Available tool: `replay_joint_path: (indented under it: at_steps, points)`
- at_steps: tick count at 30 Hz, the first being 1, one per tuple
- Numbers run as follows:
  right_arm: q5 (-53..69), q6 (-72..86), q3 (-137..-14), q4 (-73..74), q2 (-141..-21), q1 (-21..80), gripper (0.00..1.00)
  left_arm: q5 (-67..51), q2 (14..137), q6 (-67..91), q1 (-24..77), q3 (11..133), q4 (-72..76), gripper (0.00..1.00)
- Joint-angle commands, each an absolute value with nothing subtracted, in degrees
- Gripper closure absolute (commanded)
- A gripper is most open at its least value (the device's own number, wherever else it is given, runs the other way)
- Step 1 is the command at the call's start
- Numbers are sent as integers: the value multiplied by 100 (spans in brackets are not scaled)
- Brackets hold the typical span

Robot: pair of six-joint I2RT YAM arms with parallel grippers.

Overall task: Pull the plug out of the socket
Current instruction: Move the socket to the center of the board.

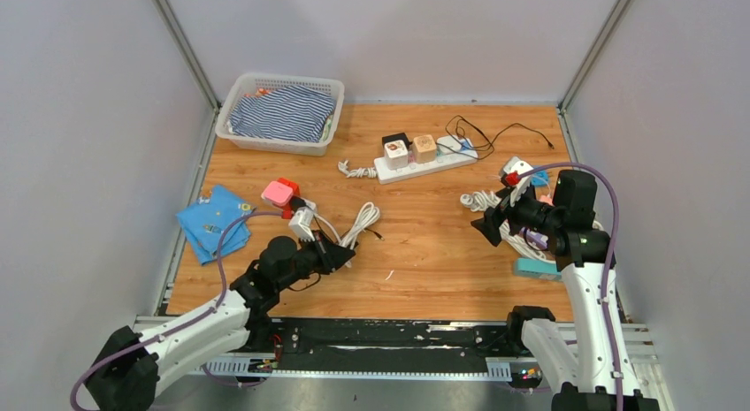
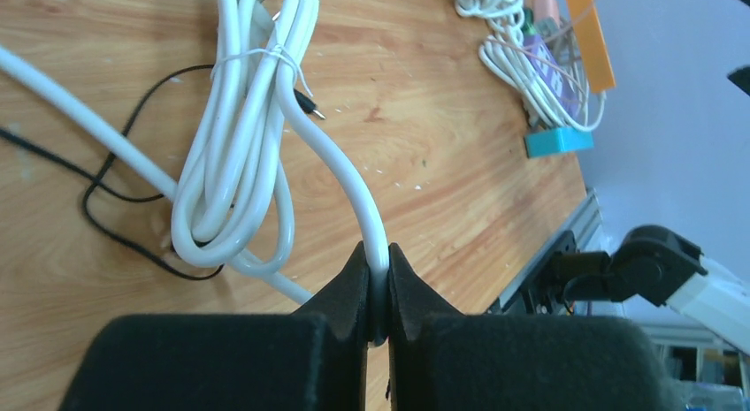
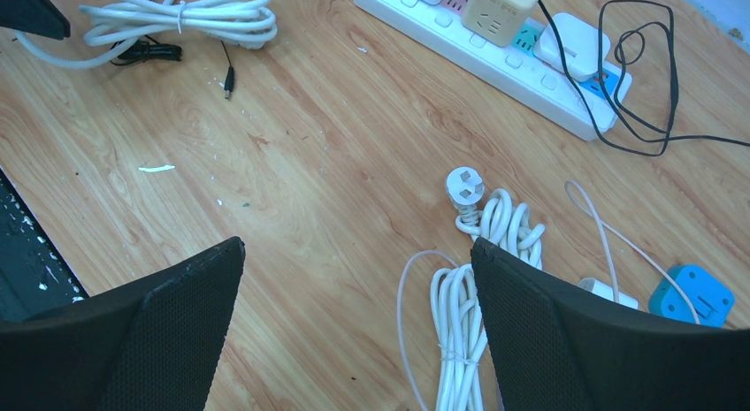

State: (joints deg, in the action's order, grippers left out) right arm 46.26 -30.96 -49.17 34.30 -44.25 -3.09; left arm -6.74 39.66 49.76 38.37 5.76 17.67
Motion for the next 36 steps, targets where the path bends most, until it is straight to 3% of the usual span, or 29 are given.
replay_joint_path:
  at_steps: [1, 16, 28, 36]
  points:
    - [4637, -3163, -4799, 3432, -4413, -211, 0, -199, 4159, 5021, 4445, 1002, 1934, 100]
    - [4600, -3173, -4799, 3436, -4373, -211, 0, 814, 5887, 4709, 6142, 2303, 2179, 100]
    - [4375, -3135, -4832, 3428, -4362, -211, 0, 554, 7734, 4561, 6662, 3402, 2891, 100]
    - [3474, -2738, -4849, 3147, -4332, -220, 0, 202, 8795, 4470, 6790, 4262, 3148, 100]
